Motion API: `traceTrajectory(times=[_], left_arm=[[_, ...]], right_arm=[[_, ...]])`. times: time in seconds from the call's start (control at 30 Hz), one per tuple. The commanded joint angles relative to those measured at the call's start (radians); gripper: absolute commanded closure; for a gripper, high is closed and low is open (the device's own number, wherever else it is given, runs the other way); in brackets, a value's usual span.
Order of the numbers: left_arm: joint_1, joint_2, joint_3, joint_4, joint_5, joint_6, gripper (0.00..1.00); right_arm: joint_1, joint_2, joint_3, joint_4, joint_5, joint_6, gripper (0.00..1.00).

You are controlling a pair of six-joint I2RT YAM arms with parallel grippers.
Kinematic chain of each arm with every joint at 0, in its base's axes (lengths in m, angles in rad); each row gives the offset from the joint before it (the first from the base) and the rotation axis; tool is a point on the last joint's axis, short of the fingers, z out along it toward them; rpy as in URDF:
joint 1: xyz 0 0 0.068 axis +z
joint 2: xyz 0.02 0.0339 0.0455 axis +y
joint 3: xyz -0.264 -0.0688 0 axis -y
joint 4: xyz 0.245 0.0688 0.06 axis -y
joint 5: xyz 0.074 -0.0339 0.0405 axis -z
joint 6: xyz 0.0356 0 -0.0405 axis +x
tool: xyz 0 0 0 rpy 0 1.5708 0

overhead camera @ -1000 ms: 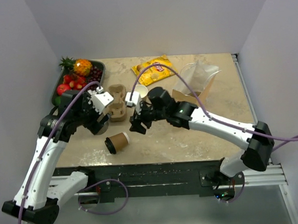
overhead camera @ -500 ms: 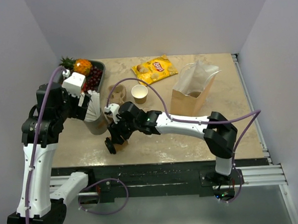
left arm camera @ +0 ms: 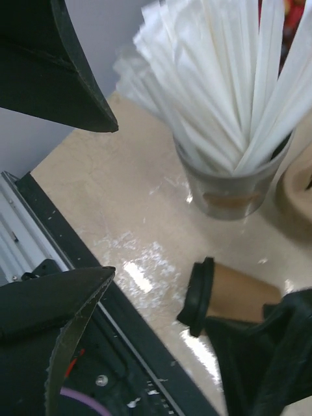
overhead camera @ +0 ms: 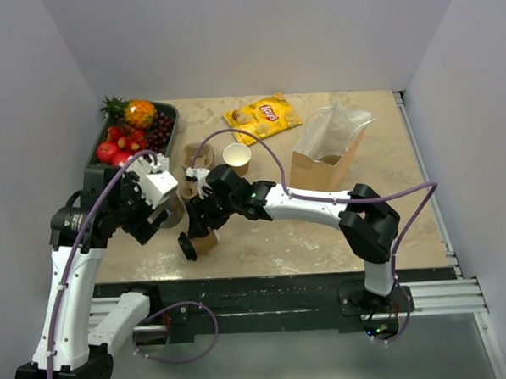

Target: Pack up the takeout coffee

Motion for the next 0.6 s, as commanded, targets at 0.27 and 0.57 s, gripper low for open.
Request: traceTrajectory(times=[0.27,0.57], left_arm=[[0.007,-0.053,-0.23,-0.049,0.258,0.321,0.13],[0.007,-0.073,-0.434,0.1,0.279,0.374,0.11]], right_arm=[[-0.077,0.041,-0.06,0.051,-0.063,0.093,0.41],[-0.117,0.082,-0.086,0.054,-0.058,0.113,0.4]])
